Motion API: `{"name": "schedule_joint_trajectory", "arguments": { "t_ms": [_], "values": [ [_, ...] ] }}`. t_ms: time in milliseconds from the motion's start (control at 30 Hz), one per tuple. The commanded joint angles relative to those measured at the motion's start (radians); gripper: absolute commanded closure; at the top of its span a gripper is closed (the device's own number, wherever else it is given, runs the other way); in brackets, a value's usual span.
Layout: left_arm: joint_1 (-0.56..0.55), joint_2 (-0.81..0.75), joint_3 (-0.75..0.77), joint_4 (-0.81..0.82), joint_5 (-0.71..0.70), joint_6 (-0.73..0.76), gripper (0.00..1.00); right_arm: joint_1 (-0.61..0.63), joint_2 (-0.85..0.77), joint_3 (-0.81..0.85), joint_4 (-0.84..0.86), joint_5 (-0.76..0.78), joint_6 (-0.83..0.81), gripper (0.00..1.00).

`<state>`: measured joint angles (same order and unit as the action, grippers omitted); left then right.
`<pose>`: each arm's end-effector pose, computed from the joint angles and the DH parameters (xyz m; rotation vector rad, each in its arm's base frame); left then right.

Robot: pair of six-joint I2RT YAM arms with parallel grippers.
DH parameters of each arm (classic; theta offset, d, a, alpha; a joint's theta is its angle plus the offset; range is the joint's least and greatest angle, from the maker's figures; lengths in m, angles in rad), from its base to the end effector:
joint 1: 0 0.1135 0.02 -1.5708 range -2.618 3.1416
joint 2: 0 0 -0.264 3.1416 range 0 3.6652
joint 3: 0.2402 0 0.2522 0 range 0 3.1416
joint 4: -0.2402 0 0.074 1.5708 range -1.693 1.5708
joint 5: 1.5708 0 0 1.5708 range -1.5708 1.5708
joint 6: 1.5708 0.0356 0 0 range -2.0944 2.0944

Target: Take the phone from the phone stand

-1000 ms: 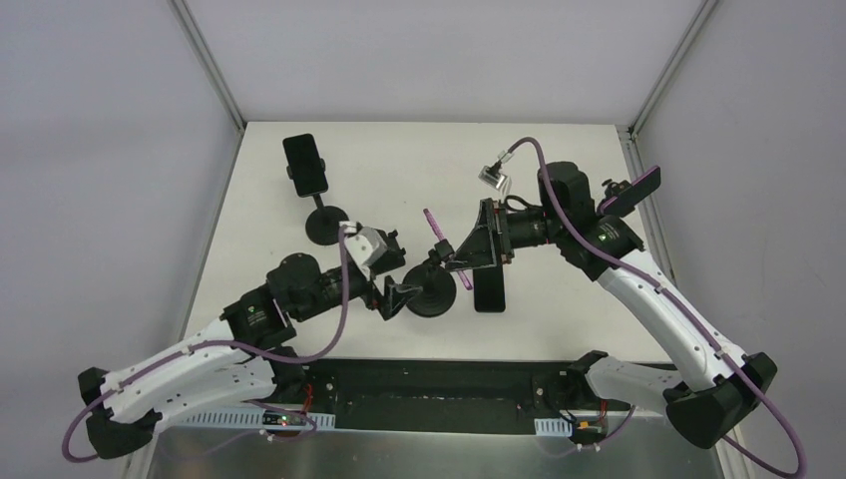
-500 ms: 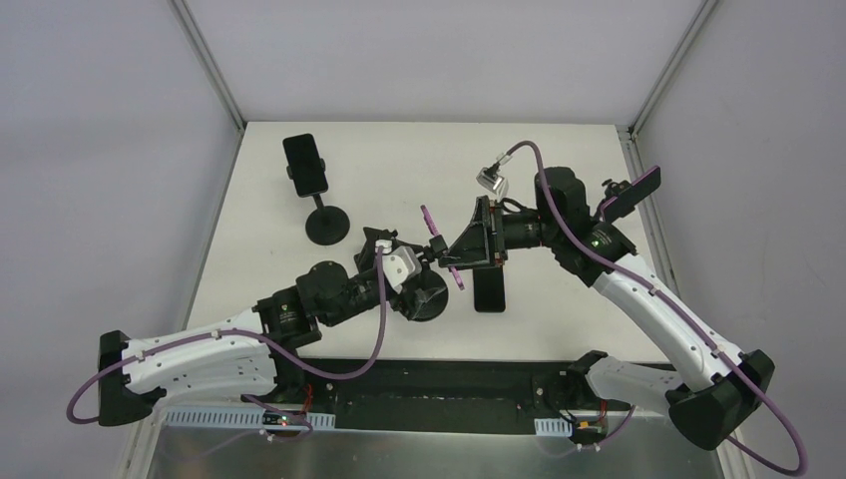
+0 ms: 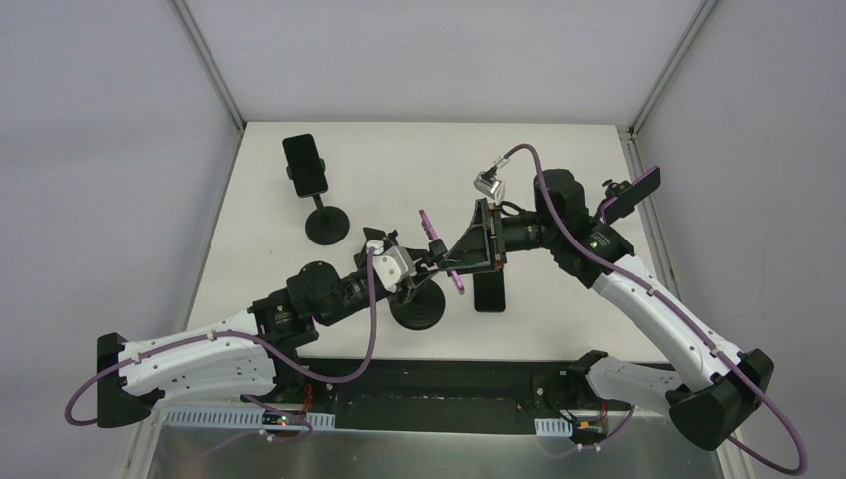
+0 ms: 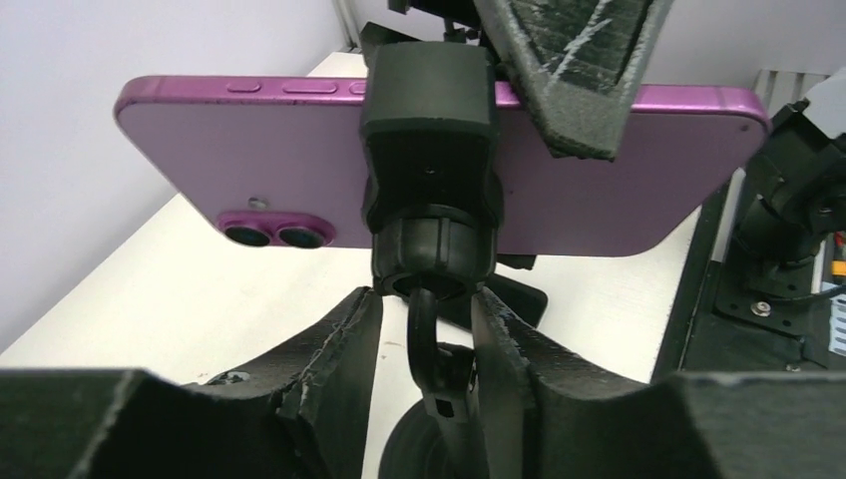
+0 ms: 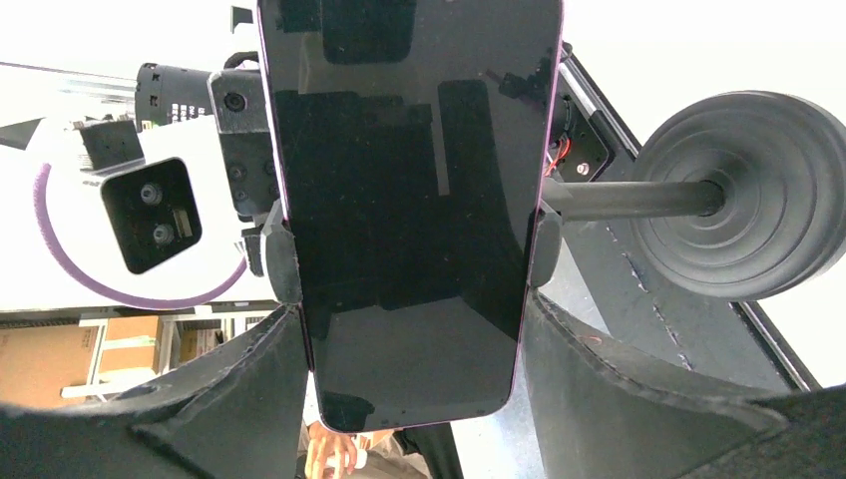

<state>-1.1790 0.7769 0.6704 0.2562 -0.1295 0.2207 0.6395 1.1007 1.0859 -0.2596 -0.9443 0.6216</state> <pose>0.0767 -0.1736 0.3485 0.8534 1.1837 -0.6959 0.1734 0.1649 0.3795 -0.7767 1.9561 1.6862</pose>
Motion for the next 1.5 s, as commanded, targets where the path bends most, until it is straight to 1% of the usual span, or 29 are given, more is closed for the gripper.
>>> {"name": "schedule_joint_trajectory", "arguments": {
  "t_ms": [0,100,133,267,333,400,467,600,667,767,800,833,1000,1067,1133,1267,1333,1367,1467],
  "values": [
    [-0.007,-0.011,0.008,0.05,0.029,-0.009,0.64,0.006,-0.028,0.017,0.14,-0.086,0.028,1.0],
    [-0.007,0.001,0.02,0.048,0.022,-0.018,0.82,0.008,-0.026,0.013,0.14,-0.09,0.023,1.0],
    [-0.007,0.004,0.023,0.047,0.019,-0.025,0.87,0.008,-0.027,0.013,0.14,-0.09,0.018,1.0],
    [-0.008,0.005,0.029,0.044,0.047,-0.042,1.0,0.009,-0.037,0.008,0.128,-0.082,-0.019,1.0],
    [-0.008,0.001,0.03,0.043,0.064,-0.055,0.99,0.009,-0.047,0.01,0.09,-0.059,-0.066,1.0],
    [-0.008,-0.001,0.034,0.038,0.071,-0.075,0.93,0.011,-0.059,0.01,0.051,-0.02,-0.127,1.0],
    [-0.007,0.0,0.04,0.028,0.087,-0.093,0.91,0.013,-0.08,-0.009,0.051,0.03,-0.184,1.0],
    [-0.007,0.012,0.055,0.005,0.122,-0.119,1.0,0.032,-0.147,-0.092,0.155,0.111,-0.316,1.0],
    [-0.008,0.02,0.066,-0.008,0.139,-0.132,1.0,0.038,-0.186,-0.135,0.205,0.139,-0.415,1.0],
    [-0.007,0.021,0.081,-0.02,0.18,-0.159,1.0,0.039,-0.24,-0.17,0.214,0.144,-0.595,1.0],
    [-0.007,0.019,0.084,-0.023,0.193,-0.165,1.0,0.039,-0.253,-0.183,0.21,0.132,-0.703,1.0],
    [-0.008,0.018,0.087,-0.024,0.208,-0.172,1.0,0.039,-0.267,-0.194,0.208,0.118,-0.769,1.0],
    [-0.008,0.008,0.099,-0.028,0.279,-0.193,1.0,0.04,-0.299,-0.227,0.225,0.049,-1.005,1.0],
    [-0.007,0.003,0.101,-0.028,0.301,-0.199,1.0,0.042,-0.305,-0.234,0.251,0.029,-1.028,1.0],
    [-0.008,0.0,0.102,-0.026,0.324,-0.205,1.0,0.048,-0.314,-0.264,0.337,0.02,-1.035,1.0],
    [-0.007,-0.006,0.12,-0.026,0.349,-0.216,1.0,0.076,-0.327,-0.38,0.614,0.051,-0.964,1.0],
    [-0.008,-0.009,0.138,-0.021,0.376,-0.218,1.0,0.09,-0.322,-0.414,0.705,0.086,-0.929,1.0],
    [-0.007,-0.009,0.145,-0.019,0.389,-0.218,1.0,0.094,-0.319,-0.427,0.741,0.099,-0.915,1.0],
    [-0.007,-0.015,0.155,-0.015,0.413,-0.259,1.0,0.102,-0.323,-0.448,0.78,0.126,-0.909,1.0]
  ]
}}
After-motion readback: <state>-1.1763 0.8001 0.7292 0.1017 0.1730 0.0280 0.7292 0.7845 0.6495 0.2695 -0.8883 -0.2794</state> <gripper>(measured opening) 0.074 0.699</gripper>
